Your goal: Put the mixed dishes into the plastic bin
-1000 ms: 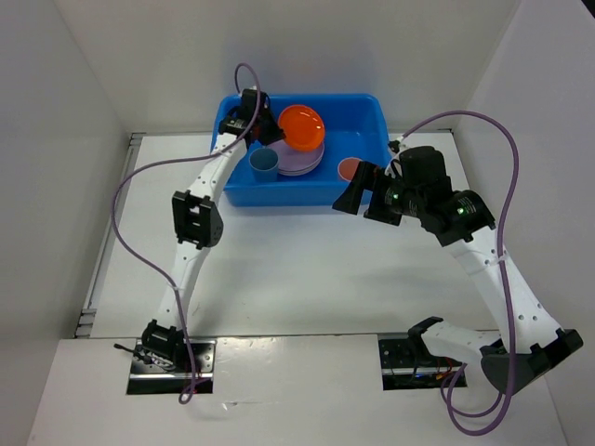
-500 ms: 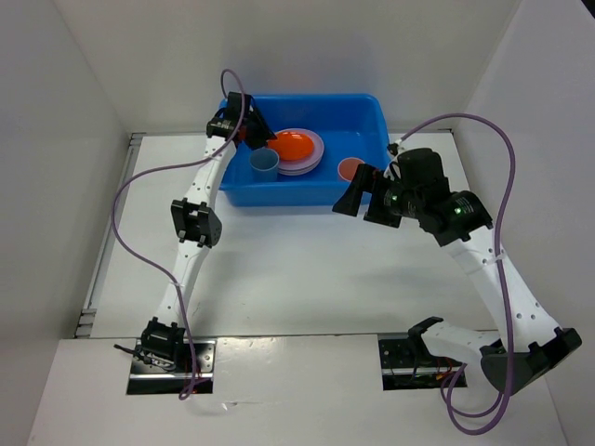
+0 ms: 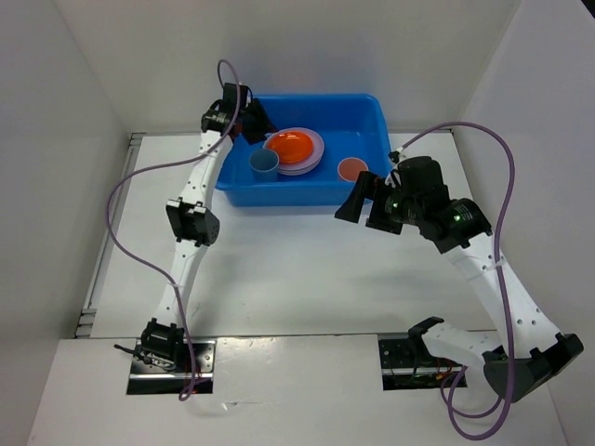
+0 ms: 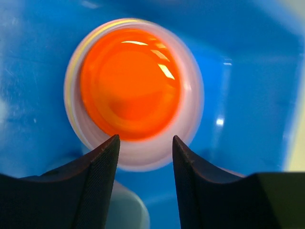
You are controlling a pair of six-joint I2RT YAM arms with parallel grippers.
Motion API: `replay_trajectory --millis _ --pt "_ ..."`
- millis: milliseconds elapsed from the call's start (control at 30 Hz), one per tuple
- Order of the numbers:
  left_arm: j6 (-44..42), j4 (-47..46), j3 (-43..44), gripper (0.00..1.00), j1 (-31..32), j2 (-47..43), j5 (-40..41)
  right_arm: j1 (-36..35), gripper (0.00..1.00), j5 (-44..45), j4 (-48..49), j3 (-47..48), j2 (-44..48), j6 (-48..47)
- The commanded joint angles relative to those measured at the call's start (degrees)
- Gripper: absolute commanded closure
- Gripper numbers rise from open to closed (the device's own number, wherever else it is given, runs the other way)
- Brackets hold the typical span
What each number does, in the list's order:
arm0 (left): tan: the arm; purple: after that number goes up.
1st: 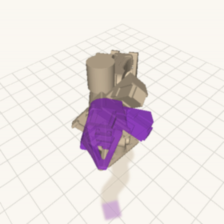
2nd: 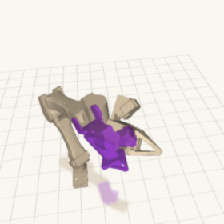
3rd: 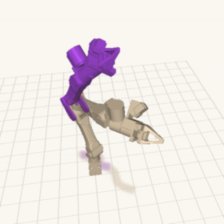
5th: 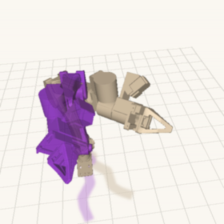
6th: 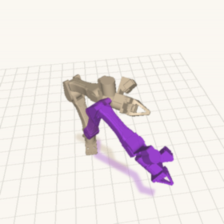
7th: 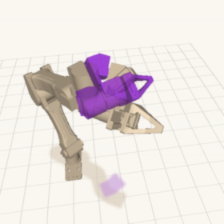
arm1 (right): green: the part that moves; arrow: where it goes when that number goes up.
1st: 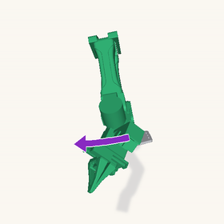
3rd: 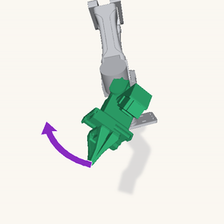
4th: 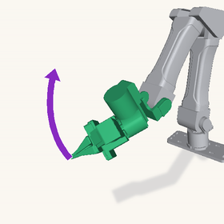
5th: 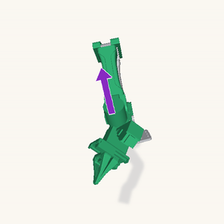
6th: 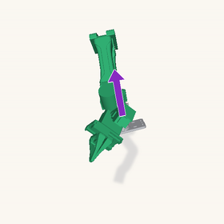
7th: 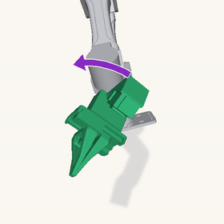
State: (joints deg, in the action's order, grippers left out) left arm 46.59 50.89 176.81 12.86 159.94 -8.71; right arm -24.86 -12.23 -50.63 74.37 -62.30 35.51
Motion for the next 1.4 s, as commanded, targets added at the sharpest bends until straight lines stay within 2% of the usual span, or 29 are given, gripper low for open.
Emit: replay_trajectory --millis 0,133,200,300,467,533,567,600,633,667,700,733,767,833,900,933,1067,1167,1367 --pt "-2.02 0.86 2.49 0.45 -0.29 -13.76 -1.39 0.95 0.00 2.03 3.86 -1.42 2.88 0.18" --pt "-4.04 3.59 2.49 0.46 -0.29 -28.78 -5.08 0.96 0.00 -1.04 7.91 -5.27 5.35 1.58" --pt "-5.27 6.04 2.49 0.39 0.84 -37.71 -3.96 0.96 0.00 -1.83 8.70 -5.81 5.97 1.58" --pt "-7.56 10.79 2.49 0.35 2.61 -49.14 0.00 0.96 0.00 -2.36 10.11 -8.44 5.97 1.58" --pt "-11.07 23.89 2.49 0.26 2.61 -61.82 2.46 0.96 0.00 -2.09 16.86 -13.45 7.19 2.90" --pt "-13.36 21.73 -10.97 0.19 2.61 -68.84 0.19 0.96 0.00 -4.90 21.96 -16.35 7.20 3.77" --pt "-13.37 19.01 -18.71 0.16 2.61 -77.58 0.18 0.96 0.00 -5.52 23.63 -17.23 7.72 4.39" --pt "-12.84 14.45 -39.49 0.16 2.61 -83.41 1.05 0.96 0.00 -7.61 25.48 -19.41 8.25 4.92" --pt "-12.06 1.27 -51.53 0.14 2.61 -90.09 1.06 0.96 0.00 -8.85 29.50 -20.65 8.25 6.14" --pt "-7.35 -5.65 -62.88 0.12 2.61 -104.16 1.06 0.96 0.00 -9.73 31.36 -21.89 9.03 6.85" --pt "-4.95 -11.37 -72.65 0.07 2.61 -110.48 4.46 0.35 0.00 -9.74 32.69 -23.72 10.26 7.47" --pt "-2.67 -17.96 -85.54 0.07 2.61 -115.68 6.14 -0.18 0.00 -9.74 33.40 -23.74 10.79 7.47" --pt "1.19 -19.41 -89.58 0.07 3.13 -122.86 7.90 -0.19 0.00 -9.74 32.88 -24.27 10.80 7.47" --pt "2.89 -21.96 -94.70 0.05 3.13 -127.57 10.81 -0.71 0.00 -7.39 31.48 -24.27 13.69 6.95" --pt "2.89 -21.98 -95.95 0.03 3.92 -127.59 10.82 -0.71 0.00 -6.84 31.47 -24.27 16.15 6.24" --pt "2.89 -21.98 -95.95 0.00 3.92 -126.12 9.86 -0.71 0.00 -6.23 32.34 -24.79 18.60 6.24" --pt "4.56 -25.75 -99.46 0.00 3.92 -124.00 3.71 -0.71 0.00 -6.93 35.68 -26.37 23.10 8.34" --pt "5.36 -27.86 -100.96 0.00 3.92 -122.67 -0.60 -0.71 0.00 -4.75 35.17 -27.00 25.12 8.88" --pt "5.36 -26.20 -103.07 0.00 3.92 -123.46 1.85 -0.71 0.00 -5.00 33.32 -27.62 24.69 6.69"
